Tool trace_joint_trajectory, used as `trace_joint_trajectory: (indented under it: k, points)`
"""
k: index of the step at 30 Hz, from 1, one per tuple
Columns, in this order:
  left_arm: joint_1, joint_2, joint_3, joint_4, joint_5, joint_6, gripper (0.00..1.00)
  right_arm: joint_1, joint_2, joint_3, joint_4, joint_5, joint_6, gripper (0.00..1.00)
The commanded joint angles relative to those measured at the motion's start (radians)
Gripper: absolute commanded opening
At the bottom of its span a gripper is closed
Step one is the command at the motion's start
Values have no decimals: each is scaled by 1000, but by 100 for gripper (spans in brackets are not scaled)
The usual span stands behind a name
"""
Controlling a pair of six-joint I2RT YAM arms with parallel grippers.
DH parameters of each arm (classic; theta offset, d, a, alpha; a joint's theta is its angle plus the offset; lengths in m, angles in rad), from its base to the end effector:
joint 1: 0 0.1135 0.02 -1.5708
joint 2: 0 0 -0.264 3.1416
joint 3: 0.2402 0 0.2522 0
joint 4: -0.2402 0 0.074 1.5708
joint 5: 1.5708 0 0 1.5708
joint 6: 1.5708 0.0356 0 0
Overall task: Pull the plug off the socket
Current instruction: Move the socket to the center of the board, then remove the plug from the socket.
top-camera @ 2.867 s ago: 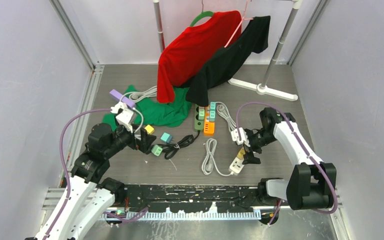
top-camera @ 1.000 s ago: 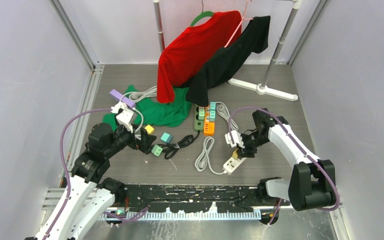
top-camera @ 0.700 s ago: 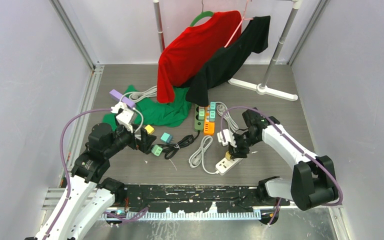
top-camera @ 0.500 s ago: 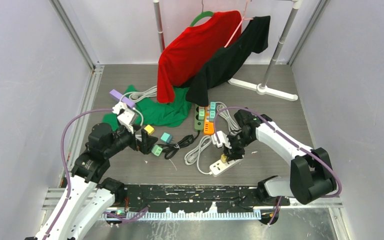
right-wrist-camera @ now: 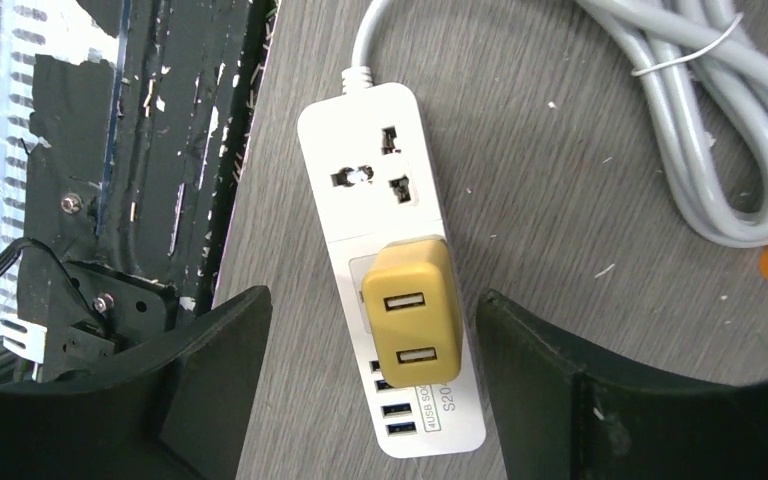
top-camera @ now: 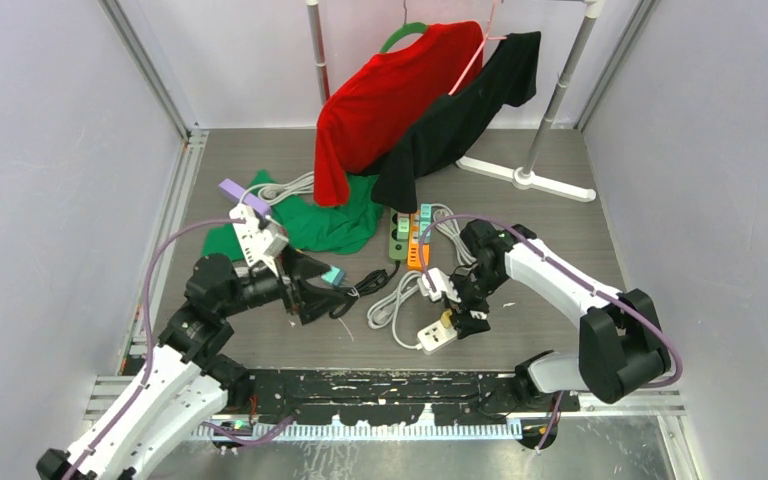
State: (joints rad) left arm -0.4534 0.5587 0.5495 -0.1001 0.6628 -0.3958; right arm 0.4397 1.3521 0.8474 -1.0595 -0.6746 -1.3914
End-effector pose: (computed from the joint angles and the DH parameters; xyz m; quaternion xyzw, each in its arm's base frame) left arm 0.1190 -0.0824 0.3001 0.2374 0.6976 -0.4808 0.4753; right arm 0.1777 0.1082 0.2035 -0.7489 0.5742 0.2927 0.1544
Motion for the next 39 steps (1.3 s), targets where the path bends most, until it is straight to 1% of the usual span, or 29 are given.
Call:
trace_joint_trajectory:
  k: [1,2,5,8,11,13,15,16,17,20,25,31,33,36,39]
  points:
    - [-226,-14,-41,288,-47,-110,92,7,-64,61,-48,-55,-20,81]
    - [-304,-8,-60,308,-103,-89,92,7,-73,62,-48,-55,-20,82]
    - [-544,58,-78,330,-323,60,92,7,-93,64,-41,-41,-11,84]
    - [-782,169,-77,364,-521,238,92,5,-98,75,-36,-29,15,85]
    - [-947,322,-96,440,-728,446,94,4,-103,87,-38,-24,35,85]
    - [-1008,448,-112,531,-830,552,95,1,-111,88,-38,-30,34,85]
    - [-1025,570,-138,690,-847,603,97,-2,-118,81,-34,-36,27,85]
    - [-1026,631,-145,803,-850,603,98,-4,-119,77,-35,-37,17,85]
    - [-1027,681,-147,875,-858,600,99,-5,-115,75,-37,-38,9,85]
    - [-1025,857,-129,1007,-914,586,100,-5,-110,72,-39,-35,-4,85]
    - [-1010,1028,-94,1103,-959,513,100,-7,-110,69,-35,-25,-4,85]
    - [-1001,1154,-70,1206,-1025,442,99,-9,-107,66,-31,-20,-4,86]
    - [-994,1189,-58,1226,-1028,414,95,-10,-105,65,-30,-19,-3,86]
    - [-985,1221,-33,1216,-1038,378,88,-10,-101,62,-28,-15,-4,86]
    - [-970,1246,-25,1220,-1039,341,79,-9,-101,61,-28,-13,-3,86]
